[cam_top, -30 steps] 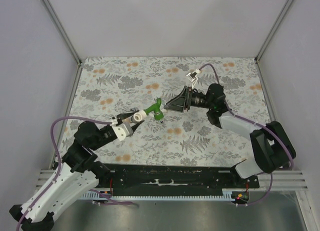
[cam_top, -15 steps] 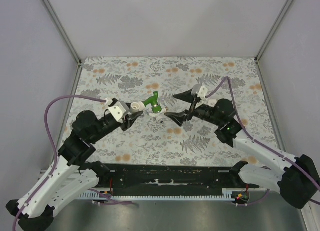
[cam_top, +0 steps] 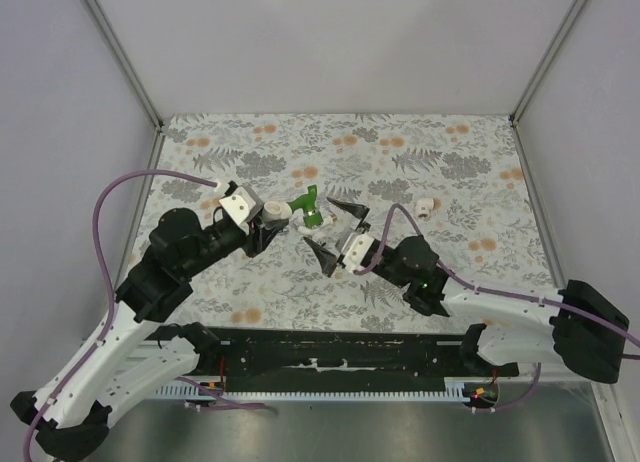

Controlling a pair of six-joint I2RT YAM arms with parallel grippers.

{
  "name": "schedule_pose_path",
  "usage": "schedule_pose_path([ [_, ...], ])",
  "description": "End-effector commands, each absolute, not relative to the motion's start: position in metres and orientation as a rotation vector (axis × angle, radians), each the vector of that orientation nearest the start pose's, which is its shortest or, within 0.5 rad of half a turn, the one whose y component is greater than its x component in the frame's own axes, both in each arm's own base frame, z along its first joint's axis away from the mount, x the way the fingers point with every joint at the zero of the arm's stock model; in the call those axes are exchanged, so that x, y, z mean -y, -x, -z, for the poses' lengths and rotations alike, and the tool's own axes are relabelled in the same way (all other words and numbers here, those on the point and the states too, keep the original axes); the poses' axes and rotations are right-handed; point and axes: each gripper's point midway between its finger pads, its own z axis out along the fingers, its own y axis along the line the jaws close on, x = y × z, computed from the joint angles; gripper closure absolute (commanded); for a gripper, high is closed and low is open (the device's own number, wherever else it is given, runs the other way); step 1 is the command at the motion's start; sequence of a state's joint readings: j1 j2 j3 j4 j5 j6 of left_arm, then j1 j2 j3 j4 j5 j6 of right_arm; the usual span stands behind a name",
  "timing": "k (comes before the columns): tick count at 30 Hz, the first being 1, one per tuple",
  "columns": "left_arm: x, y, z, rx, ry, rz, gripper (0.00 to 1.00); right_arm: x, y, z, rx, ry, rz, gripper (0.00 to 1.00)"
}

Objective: Install the water faucets

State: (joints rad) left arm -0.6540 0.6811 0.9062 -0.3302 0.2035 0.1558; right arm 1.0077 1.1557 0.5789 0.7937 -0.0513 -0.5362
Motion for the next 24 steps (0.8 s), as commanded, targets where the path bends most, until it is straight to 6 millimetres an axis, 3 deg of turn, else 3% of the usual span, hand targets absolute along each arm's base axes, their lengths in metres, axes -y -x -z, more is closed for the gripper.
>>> schedule_pose_path([
  [1,0.194,-0.204,-0.360,-1.450,-0.737,0.584,0.98,-0.338,-0.236,-0.322,-0.803,0.881,-0.181,0.02],
  [6,0.194,-0.202,-0.361,-1.459,-0.736,0.591,0.98,-0.349,-0.237,-0.326,-0.765,0.818,-0.050,0.02],
  [14,0.193,-0.198,-0.355,-1.485,-0.770,0.590,0.98,-0.345,-0.246,-0.326,-0.768,0.727,0.024,0.03],
  [24,0.193,-0.180,-0.314,-1.555,-1.034,0.552,0.98,-0.331,-0.237,-0.319,-0.861,0.853,-0.077,0.10],
])
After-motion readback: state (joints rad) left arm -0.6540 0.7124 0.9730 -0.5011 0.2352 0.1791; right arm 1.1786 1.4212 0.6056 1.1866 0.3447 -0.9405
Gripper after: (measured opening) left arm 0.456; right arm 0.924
